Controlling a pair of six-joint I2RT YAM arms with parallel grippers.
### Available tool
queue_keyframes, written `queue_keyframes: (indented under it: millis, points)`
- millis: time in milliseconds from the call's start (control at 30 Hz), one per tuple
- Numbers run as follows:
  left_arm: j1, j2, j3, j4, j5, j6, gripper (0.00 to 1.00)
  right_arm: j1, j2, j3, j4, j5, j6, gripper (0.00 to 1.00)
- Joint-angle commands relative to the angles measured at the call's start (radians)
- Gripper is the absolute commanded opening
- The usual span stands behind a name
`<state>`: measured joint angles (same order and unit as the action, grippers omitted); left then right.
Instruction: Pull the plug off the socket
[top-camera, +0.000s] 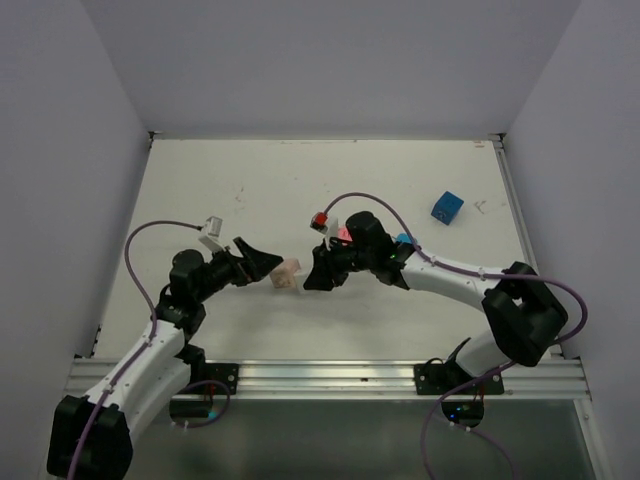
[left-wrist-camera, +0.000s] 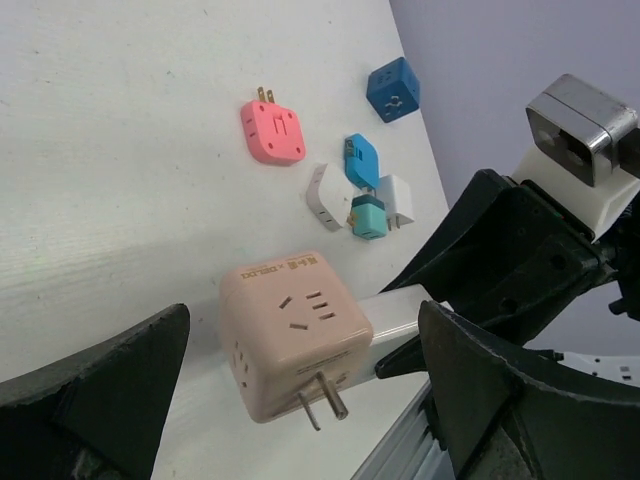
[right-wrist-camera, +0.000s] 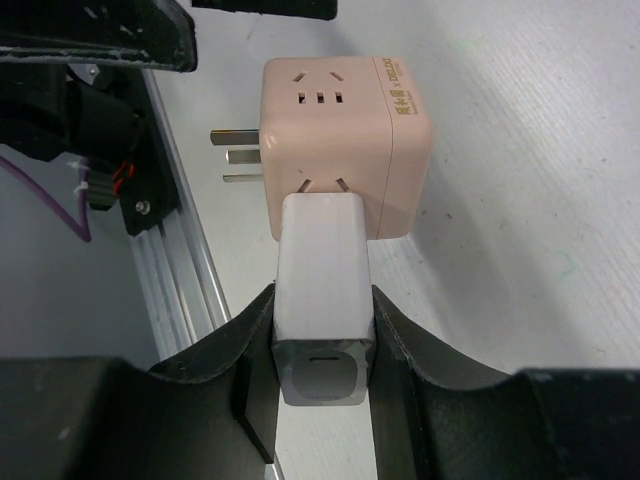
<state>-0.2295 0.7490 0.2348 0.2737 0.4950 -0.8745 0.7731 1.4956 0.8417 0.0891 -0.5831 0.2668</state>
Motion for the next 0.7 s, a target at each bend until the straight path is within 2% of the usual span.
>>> queue_keyframes:
  millis: [0,133,533,667]
  points:
    - [-0.063,0.009,0.092,-0.108,-0.143,0.109,1.00,0.032,0.003,0.091,-0.029,0.080,-0.057,0.00]
    - [-0.143,0.070,0.136,-0.134,-0.185,0.137,1.00,0.054,0.009,0.109,-0.071,0.123,-0.072,0.00]
    - [-0.223,0.177,0.166,-0.176,-0.289,0.129,1.00,0.112,0.037,0.172,-0.163,0.244,-0.116,0.00]
    - [-0.261,0.200,0.176,-0.171,-0.329,0.121,0.96,0.121,0.049,0.188,-0.180,0.279,-0.120,0.00]
